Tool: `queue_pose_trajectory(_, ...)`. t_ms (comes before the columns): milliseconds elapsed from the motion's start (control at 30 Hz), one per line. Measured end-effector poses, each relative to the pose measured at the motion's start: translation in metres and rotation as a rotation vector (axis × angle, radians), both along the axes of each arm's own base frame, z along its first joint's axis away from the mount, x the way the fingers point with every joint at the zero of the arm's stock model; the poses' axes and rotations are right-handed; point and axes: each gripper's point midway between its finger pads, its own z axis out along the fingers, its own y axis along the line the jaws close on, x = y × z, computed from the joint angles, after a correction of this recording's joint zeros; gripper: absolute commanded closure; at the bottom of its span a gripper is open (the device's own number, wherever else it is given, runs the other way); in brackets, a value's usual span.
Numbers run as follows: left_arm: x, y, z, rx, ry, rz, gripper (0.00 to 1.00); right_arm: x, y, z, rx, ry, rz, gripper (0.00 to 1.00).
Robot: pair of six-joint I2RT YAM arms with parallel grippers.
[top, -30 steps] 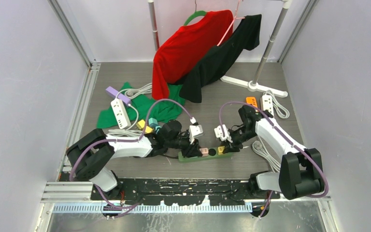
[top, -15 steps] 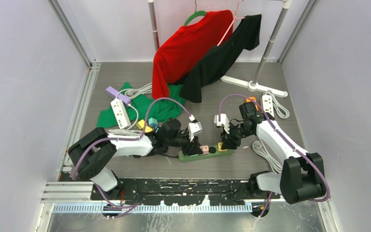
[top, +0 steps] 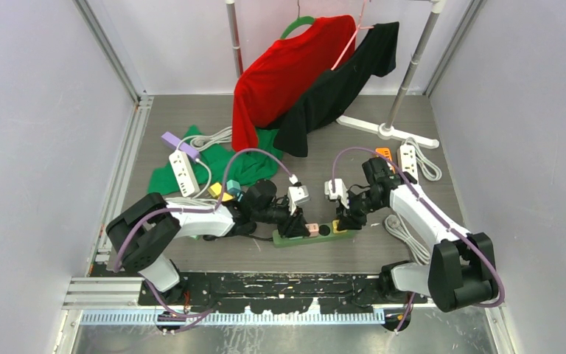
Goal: Pull the plug off the socket
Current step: Remove the plug from the socket.
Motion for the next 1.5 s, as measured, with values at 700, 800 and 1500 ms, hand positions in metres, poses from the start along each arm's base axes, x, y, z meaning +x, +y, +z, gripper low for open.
queue_pose_trajectory(700, 0.0, -0.002, -0.002, 0.021, -0.039, 0.007, 1.0, -0.007, 0.002, 0.001, 0.02, -0.063, 0.146, 0.99)
queue_pose_trajectory(800, 0.001, -0.002, -0.002, 0.023, -0.045, 0.013, 1.0, -0.003, 0.002, 0.003, 0.015, -0.016, 0.056, 0.99)
queue_pose_trajectory(1500, 0.001, -0.004, 0.003, 0.033, -0.096, 0.004, 1.0, -0.022, 0.051, 0.059, 0.321, -0.026, 0.176, 0.99)
